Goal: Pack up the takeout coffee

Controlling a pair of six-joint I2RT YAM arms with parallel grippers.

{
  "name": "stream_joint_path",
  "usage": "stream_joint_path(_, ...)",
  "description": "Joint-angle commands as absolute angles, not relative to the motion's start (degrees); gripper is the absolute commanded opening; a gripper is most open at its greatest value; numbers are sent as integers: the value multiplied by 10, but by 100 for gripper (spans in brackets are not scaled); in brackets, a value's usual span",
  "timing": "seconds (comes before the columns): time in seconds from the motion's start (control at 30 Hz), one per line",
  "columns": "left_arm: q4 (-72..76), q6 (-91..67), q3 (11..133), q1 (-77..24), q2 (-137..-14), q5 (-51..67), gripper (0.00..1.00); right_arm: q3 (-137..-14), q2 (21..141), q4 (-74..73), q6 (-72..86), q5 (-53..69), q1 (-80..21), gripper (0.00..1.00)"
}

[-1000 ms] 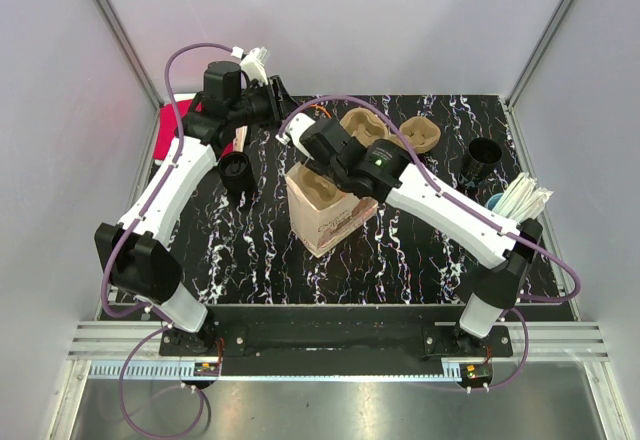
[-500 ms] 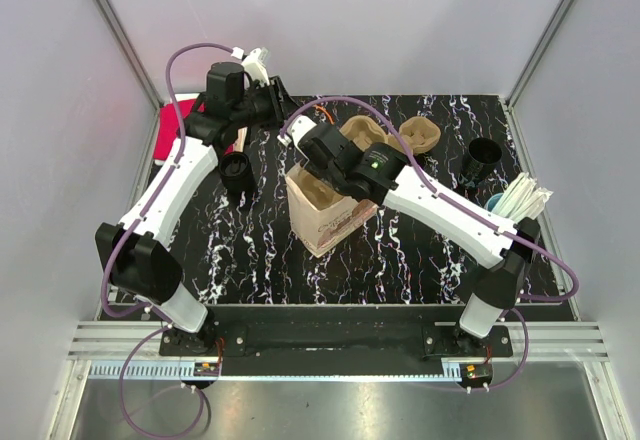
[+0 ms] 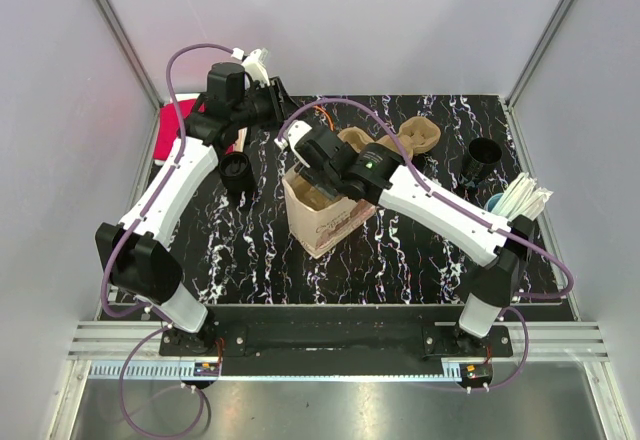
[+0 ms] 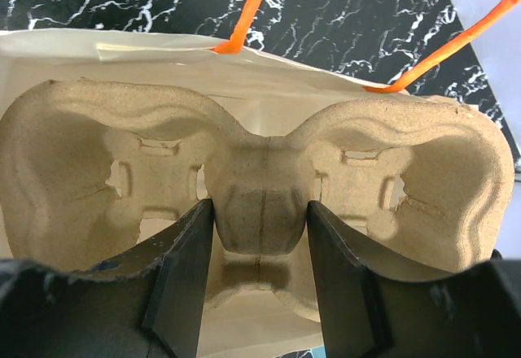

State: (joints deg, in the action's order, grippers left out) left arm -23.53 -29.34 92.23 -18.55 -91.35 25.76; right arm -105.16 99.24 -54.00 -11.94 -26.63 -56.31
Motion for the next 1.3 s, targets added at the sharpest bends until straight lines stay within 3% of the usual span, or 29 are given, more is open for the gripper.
stream_joint_path(0.0, -219, -287, 943, -187, -899, 247, 33, -1048, 988, -538, -105, -251, -570, 55)
stream_joint_path(0.37, -220, -287, 946, -188, -900, 248, 24, -1034, 984, -538, -93, -210, -566, 55)
stream_joint_path(0.73, -220, -287, 942, -188, -896, 252, 24, -1060, 999, -554, -66, -123, -531, 55)
stream_joint_path(1.27, -219, -289, 938, -188, -892, 258, 23, -1079, 1027, -570, -55, -90, -513, 57)
